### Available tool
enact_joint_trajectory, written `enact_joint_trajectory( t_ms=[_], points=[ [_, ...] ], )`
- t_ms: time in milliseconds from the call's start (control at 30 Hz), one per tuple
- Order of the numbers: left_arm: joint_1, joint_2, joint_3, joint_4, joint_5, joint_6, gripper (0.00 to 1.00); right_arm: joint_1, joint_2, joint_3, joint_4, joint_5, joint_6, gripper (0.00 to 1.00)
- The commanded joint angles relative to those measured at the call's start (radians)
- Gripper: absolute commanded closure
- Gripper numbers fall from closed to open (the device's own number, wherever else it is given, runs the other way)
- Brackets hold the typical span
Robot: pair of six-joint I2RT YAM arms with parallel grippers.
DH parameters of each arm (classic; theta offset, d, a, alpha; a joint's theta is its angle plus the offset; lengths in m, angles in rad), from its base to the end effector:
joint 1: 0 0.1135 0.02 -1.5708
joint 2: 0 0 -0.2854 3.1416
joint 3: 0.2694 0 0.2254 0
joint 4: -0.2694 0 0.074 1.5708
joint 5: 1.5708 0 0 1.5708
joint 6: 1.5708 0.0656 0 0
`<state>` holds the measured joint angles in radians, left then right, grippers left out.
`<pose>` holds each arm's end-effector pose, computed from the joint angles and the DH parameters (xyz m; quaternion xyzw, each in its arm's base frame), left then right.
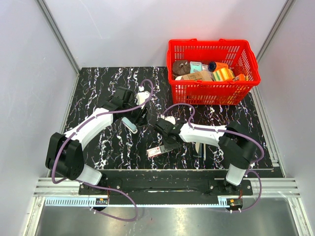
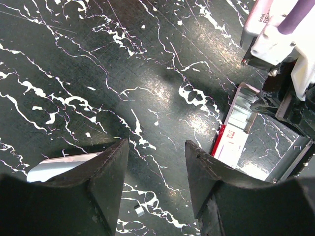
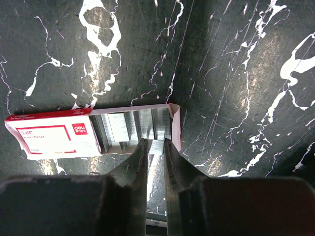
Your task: Unload the staples from the stapler
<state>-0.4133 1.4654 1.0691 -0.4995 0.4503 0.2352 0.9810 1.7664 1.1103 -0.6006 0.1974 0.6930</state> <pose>0.2603 -0.1453 0.2649 0.3631 0.8483 -0.2385 0.3028 0.1925 0.2646 0.1769 -0.1258 0.9749 0.0504 0.1765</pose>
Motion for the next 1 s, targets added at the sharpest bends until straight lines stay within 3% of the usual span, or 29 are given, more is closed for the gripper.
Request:
enact_joint_trajectory(
  t_ms=[0,567,967],
  points=[
    [-0.004,-0.028,0.0,0.029,0.025,-0.007,0.46,0.01,-0.035,0.014,0.007,0.014,-0.003,0.85],
    [-0.005,-0.028,-0.004,0.029,0.027,-0.004,0.45,0.01,-0.016,0.034,0.015,0.005,-0.012,0.82],
    [-0.007,-0.028,-0.004,0.029,0.028,0.0,0.41,0.012,-0.022,0.054,0.013,-0.006,-0.02,0.66]
  ],
)
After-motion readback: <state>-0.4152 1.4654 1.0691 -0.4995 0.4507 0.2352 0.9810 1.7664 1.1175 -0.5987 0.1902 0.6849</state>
